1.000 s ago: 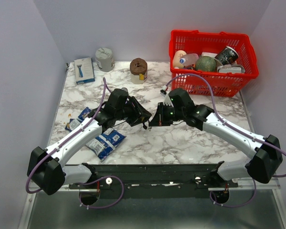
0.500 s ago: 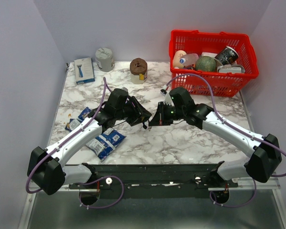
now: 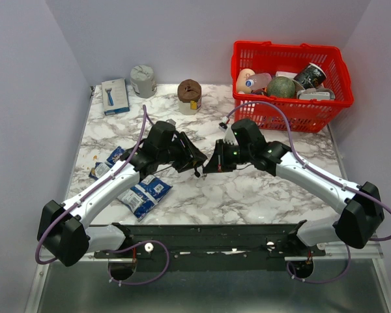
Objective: Unlock with the key
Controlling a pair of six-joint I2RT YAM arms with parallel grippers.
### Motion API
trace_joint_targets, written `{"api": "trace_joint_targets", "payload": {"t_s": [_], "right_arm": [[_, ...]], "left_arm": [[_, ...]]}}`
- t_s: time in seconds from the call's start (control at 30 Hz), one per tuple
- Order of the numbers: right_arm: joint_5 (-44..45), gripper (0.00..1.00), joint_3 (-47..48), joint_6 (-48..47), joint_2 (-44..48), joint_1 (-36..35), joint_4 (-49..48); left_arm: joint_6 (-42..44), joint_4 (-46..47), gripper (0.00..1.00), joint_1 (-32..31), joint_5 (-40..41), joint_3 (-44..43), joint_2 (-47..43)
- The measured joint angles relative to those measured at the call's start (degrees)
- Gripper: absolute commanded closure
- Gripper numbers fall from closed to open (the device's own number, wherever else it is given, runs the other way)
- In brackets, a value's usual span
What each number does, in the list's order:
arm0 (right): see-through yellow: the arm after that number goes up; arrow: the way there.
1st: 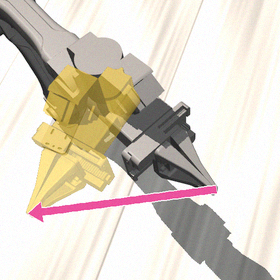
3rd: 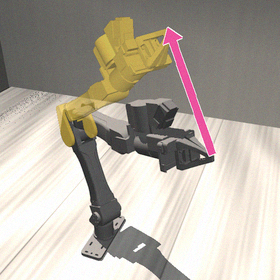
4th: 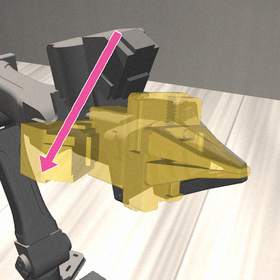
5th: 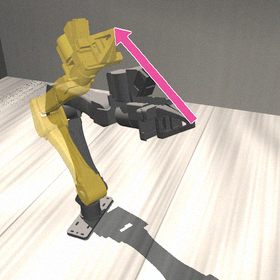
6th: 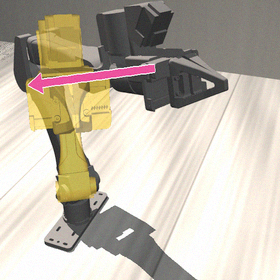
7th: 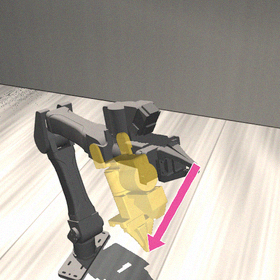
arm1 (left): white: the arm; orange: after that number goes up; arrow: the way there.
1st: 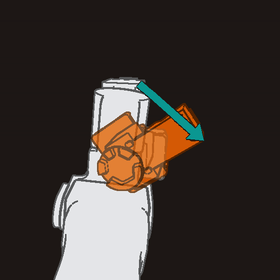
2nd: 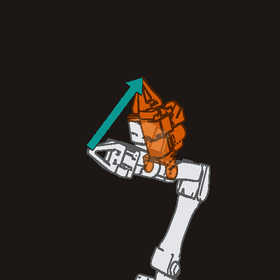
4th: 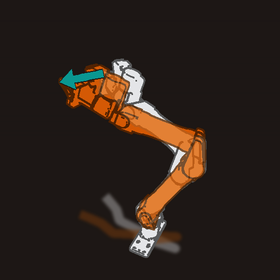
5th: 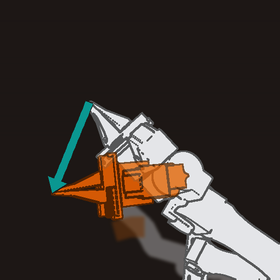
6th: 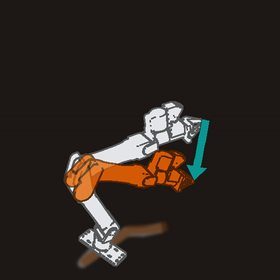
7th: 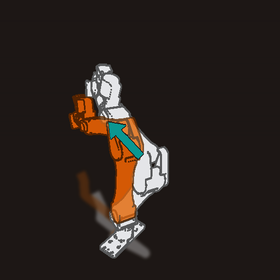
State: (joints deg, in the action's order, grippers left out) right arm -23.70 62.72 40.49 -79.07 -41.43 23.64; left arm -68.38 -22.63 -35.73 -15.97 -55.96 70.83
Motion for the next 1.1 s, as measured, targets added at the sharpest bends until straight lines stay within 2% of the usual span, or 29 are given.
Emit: {"api": "trace_joint_targets", "payload": {"t_s": [0.47,1.1], "right_arm": [[-3.2,0.99,0.0,-0.1,-0.8,2.6,1.1],[-2.7,0.99,3.7,-1.6,1.2,6.5,6.2]], "left_arm": [[5.3,-2.5,1.0,-1.5,-0.2,-5.3,4.7],[8.9,-2.7,1.0,-3.4,-0.1,-13.5,8.9]]}}
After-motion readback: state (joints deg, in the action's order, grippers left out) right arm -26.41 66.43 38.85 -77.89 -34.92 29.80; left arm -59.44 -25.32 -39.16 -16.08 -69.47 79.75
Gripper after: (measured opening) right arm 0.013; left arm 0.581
